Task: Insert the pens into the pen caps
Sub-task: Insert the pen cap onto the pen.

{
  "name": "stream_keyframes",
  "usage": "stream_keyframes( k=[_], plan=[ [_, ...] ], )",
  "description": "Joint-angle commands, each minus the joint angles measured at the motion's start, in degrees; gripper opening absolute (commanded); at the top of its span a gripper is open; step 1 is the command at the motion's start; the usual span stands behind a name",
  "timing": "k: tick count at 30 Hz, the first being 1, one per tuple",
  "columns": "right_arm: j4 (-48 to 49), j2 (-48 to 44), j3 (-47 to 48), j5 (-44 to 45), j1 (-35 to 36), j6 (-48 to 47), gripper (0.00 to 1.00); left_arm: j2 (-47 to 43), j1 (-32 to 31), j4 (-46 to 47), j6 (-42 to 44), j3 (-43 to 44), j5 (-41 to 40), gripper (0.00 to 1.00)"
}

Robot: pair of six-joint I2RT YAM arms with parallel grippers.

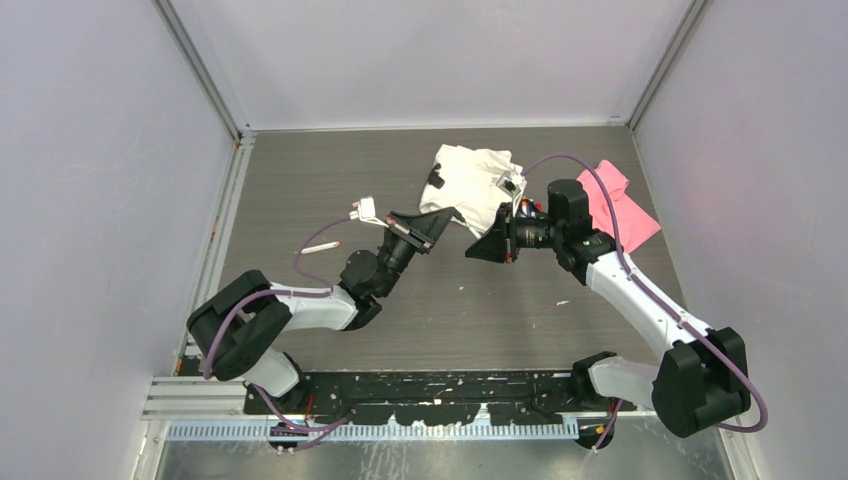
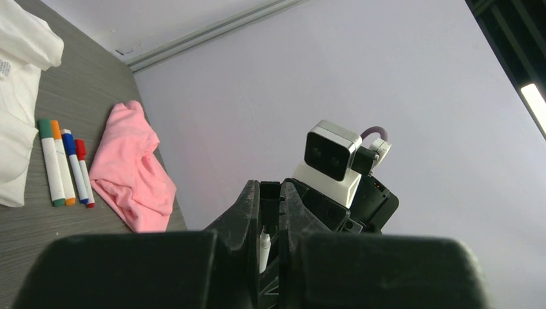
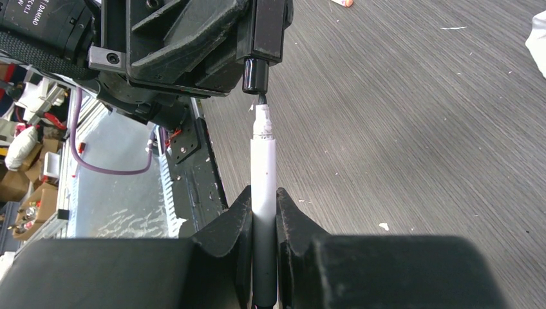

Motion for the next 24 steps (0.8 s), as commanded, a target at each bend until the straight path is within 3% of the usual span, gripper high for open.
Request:
stream_keyframes(
  k=[1, 15, 24],
  plan=[
    [2.6, -1.0, 0.1, -0.3, 0.3, 0.6, 0.01, 0.3, -0.3, 3.1, 1.6, 0.8, -0.9, 0.01],
    [2.9, -0.9, 0.0, -0.1, 0.3, 1.1, 0.01, 0.8, -0.3, 3.1, 1.4, 1.1, 0.0, 0.01],
    [3.0, -0.8, -0.1, 0.6, 0.3, 1.0, 0.01, 1.5, -0.3, 3.1, 0.4, 1.8, 4.8, 0.01]
  ],
)
